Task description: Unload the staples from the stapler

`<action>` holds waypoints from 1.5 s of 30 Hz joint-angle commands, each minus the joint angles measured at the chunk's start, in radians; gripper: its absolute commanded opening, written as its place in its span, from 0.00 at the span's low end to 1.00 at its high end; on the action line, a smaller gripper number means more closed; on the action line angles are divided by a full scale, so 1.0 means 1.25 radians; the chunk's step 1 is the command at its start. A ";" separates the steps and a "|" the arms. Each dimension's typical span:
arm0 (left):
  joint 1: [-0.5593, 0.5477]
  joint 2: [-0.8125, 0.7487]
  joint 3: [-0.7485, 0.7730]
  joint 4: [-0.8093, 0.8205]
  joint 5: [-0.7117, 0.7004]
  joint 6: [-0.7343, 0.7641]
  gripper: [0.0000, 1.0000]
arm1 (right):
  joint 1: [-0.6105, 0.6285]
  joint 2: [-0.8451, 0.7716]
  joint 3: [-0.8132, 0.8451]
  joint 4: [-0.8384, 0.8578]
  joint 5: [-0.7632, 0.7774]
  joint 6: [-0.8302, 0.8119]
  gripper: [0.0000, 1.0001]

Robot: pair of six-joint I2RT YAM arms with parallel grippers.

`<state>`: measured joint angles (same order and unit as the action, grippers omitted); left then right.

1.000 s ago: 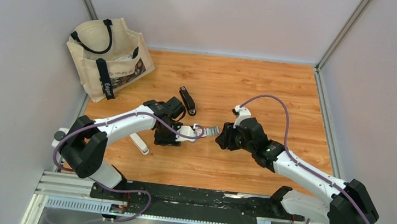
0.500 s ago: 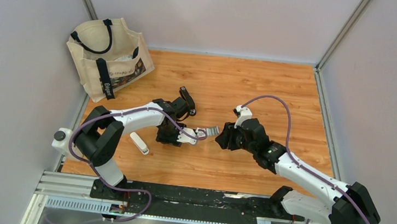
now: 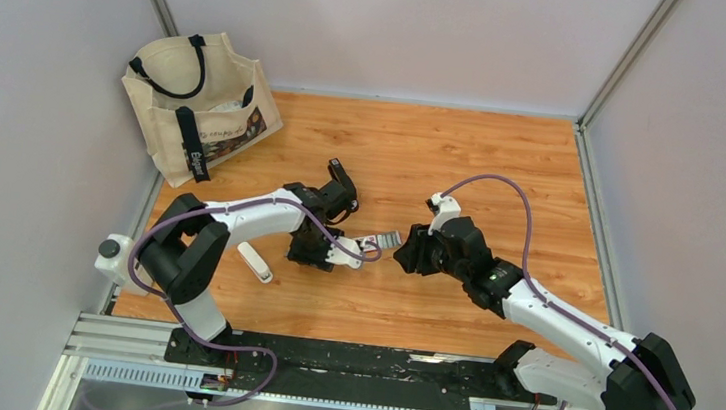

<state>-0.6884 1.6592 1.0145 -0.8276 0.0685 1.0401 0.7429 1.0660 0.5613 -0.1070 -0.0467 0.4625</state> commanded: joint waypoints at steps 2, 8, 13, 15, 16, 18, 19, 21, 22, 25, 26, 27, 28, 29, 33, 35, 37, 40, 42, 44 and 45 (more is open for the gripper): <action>-0.011 -0.016 -0.007 -0.014 -0.009 0.028 0.57 | 0.000 0.003 0.003 0.030 -0.003 -0.012 0.45; -0.027 0.002 -0.013 0.018 -0.039 0.013 0.57 | -0.002 0.003 0.003 0.030 -0.003 -0.010 0.44; -0.043 0.021 -0.015 0.035 -0.054 -0.004 0.57 | -0.002 0.003 0.001 0.032 -0.001 -0.009 0.43; -0.046 0.026 -0.016 0.040 -0.054 -0.007 0.57 | -0.002 0.001 0.001 0.032 -0.001 -0.008 0.43; -0.048 0.030 -0.016 0.041 -0.054 -0.009 0.57 | -0.002 0.000 0.001 0.032 0.001 -0.009 0.43; -0.049 0.034 -0.016 0.044 -0.054 -0.010 0.55 | -0.002 0.000 0.000 0.032 0.001 -0.008 0.43; -0.052 0.038 -0.016 0.042 -0.054 -0.011 0.54 | -0.002 -0.002 0.000 0.032 0.002 -0.007 0.43; -0.051 0.041 -0.018 0.045 -0.081 -0.012 0.51 | -0.003 -0.002 -0.001 0.032 0.003 -0.008 0.42; -0.051 0.041 -0.020 0.045 -0.082 -0.011 0.49 | -0.002 -0.004 -0.001 0.030 0.003 -0.007 0.42; -0.051 0.042 -0.023 0.051 -0.089 -0.016 0.39 | -0.003 -0.008 -0.004 0.033 0.004 -0.007 0.41; -0.051 0.043 -0.020 0.050 -0.090 -0.020 0.35 | -0.003 -0.010 -0.005 0.033 0.005 -0.007 0.41; -0.051 0.046 -0.016 0.036 -0.088 -0.025 0.25 | -0.003 -0.011 -0.006 0.033 0.007 -0.006 0.40; -0.051 0.052 -0.010 0.028 -0.087 -0.031 0.24 | -0.002 -0.013 -0.006 0.033 0.007 -0.006 0.40; -0.051 0.054 0.002 0.019 -0.084 -0.038 0.24 | -0.002 -0.015 -0.007 0.033 0.009 -0.004 0.40; -0.052 0.032 0.014 0.009 -0.078 -0.065 0.24 | -0.003 -0.023 -0.009 0.030 0.009 -0.004 0.40; -0.052 0.004 0.042 -0.003 -0.061 -0.093 0.24 | -0.002 -0.034 -0.009 0.027 0.010 -0.006 0.40; -0.051 -0.026 0.099 -0.043 -0.012 -0.119 0.24 | -0.002 -0.048 -0.006 0.017 0.013 -0.010 0.40; -0.051 -0.072 0.180 -0.090 0.059 -0.173 0.24 | -0.002 -0.089 -0.004 -0.003 0.021 -0.020 0.40; -0.046 -0.094 0.220 -0.110 0.097 -0.221 0.24 | -0.002 -0.126 0.001 -0.015 0.020 -0.028 0.40; -0.037 -0.126 0.279 -0.113 0.166 -0.283 0.24 | -0.002 -0.154 0.007 -0.022 0.015 -0.031 0.40; -0.021 -0.137 0.298 -0.111 0.195 -0.309 0.24 | -0.003 -0.183 0.009 -0.025 0.014 -0.033 0.40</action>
<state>-0.7437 1.5925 1.2678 -0.9222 0.1272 0.8150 0.7429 0.9287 0.5533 -0.1299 -0.0357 0.4503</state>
